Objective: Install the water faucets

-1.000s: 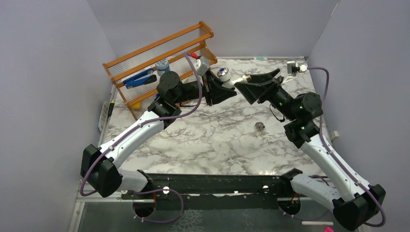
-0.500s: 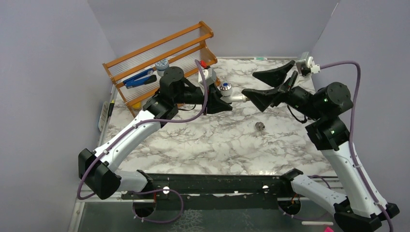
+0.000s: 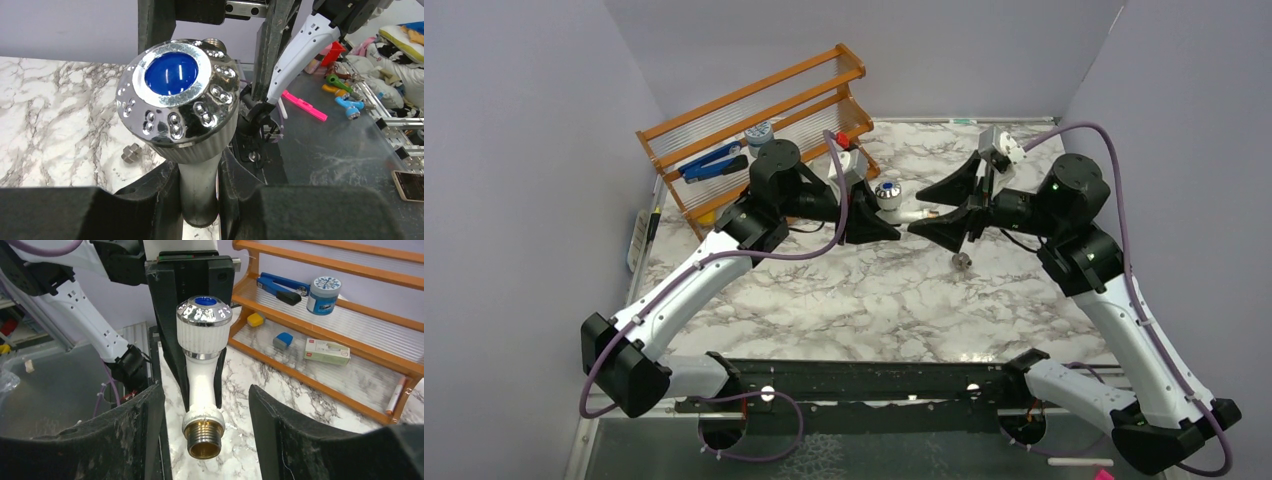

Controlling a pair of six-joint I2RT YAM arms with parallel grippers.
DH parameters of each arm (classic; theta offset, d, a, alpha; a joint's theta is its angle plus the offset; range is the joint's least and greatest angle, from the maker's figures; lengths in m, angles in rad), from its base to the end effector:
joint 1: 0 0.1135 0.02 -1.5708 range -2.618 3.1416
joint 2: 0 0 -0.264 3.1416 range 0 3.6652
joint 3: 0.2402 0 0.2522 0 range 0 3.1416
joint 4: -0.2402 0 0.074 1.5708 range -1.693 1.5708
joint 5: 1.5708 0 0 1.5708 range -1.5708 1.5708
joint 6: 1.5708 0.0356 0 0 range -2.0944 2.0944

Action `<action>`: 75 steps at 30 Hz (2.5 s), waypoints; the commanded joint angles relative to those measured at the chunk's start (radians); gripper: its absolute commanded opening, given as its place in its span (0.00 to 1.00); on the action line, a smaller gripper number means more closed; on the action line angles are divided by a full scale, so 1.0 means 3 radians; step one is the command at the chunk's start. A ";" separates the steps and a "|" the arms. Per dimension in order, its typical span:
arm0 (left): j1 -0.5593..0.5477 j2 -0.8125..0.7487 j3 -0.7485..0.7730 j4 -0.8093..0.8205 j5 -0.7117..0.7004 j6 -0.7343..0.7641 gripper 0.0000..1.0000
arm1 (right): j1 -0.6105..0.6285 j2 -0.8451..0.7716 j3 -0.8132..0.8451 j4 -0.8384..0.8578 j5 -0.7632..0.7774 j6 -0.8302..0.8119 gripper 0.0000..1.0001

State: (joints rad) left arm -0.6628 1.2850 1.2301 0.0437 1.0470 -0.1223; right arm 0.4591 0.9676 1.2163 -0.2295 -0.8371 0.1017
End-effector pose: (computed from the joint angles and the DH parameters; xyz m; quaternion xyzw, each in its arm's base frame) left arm 0.2059 -0.1998 0.4122 0.5032 0.4996 -0.5614 0.4267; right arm 0.1592 0.1082 0.4512 -0.3992 0.5781 0.4540 0.5480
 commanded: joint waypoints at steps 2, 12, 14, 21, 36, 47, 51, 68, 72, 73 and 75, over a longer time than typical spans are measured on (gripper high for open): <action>0.0007 -0.0167 -0.0015 -0.0068 0.0015 0.0204 0.00 | 0.0014 -0.0012 0.0140 -0.0378 -0.0289 -0.0290 0.65; 0.0008 -0.0227 0.0011 -0.0140 0.0126 0.0351 0.00 | 0.0014 0.0006 0.0095 -0.0308 -0.0309 -0.0228 0.51; 0.0006 -0.0228 0.0018 -0.0206 0.0128 0.0374 0.00 | 0.0014 0.0003 0.0088 -0.0268 -0.0305 -0.0201 0.47; 0.0006 -0.0213 0.0079 -0.0340 0.0118 0.0469 0.00 | 0.0014 0.0017 0.0046 -0.0081 -0.0339 -0.0020 0.13; 0.0006 -0.0394 -0.0253 0.0692 -0.0272 -0.0263 0.73 | 0.0016 -0.0149 -0.0504 0.1090 -0.0101 0.0797 0.00; 0.0006 -0.0271 -0.0248 0.0909 -0.0313 -0.0523 0.68 | 0.0014 -0.0175 -0.0735 0.1757 -0.0093 0.1098 0.00; 0.0008 -0.0235 -0.0224 0.0933 -0.0240 -0.0567 0.60 | 0.0014 -0.0129 -0.0732 0.1829 -0.0112 0.1085 0.00; 0.0006 -0.0178 -0.0190 0.1064 -0.0197 -0.0675 0.44 | 0.0014 0.0014 -0.0788 0.2012 -0.0286 0.1125 0.00; 0.0006 -0.0177 -0.0183 0.1091 -0.0195 -0.0704 0.41 | 0.0014 0.0024 -0.0802 0.1987 -0.0316 0.1089 0.00; 0.0006 -0.0181 -0.0183 0.1096 -0.0194 -0.0707 0.39 | 0.0014 0.0029 -0.0810 0.1982 -0.0316 0.1087 0.00; 0.0006 -0.0177 -0.0183 0.1102 -0.0197 -0.0712 0.35 | 0.0014 0.0033 -0.0817 0.1986 -0.0323 0.1088 0.00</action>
State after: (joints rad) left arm -0.6601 1.2297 1.1442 0.3294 0.9684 -0.3225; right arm 0.4614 0.9710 0.9810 0.3229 -0.9104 0.4358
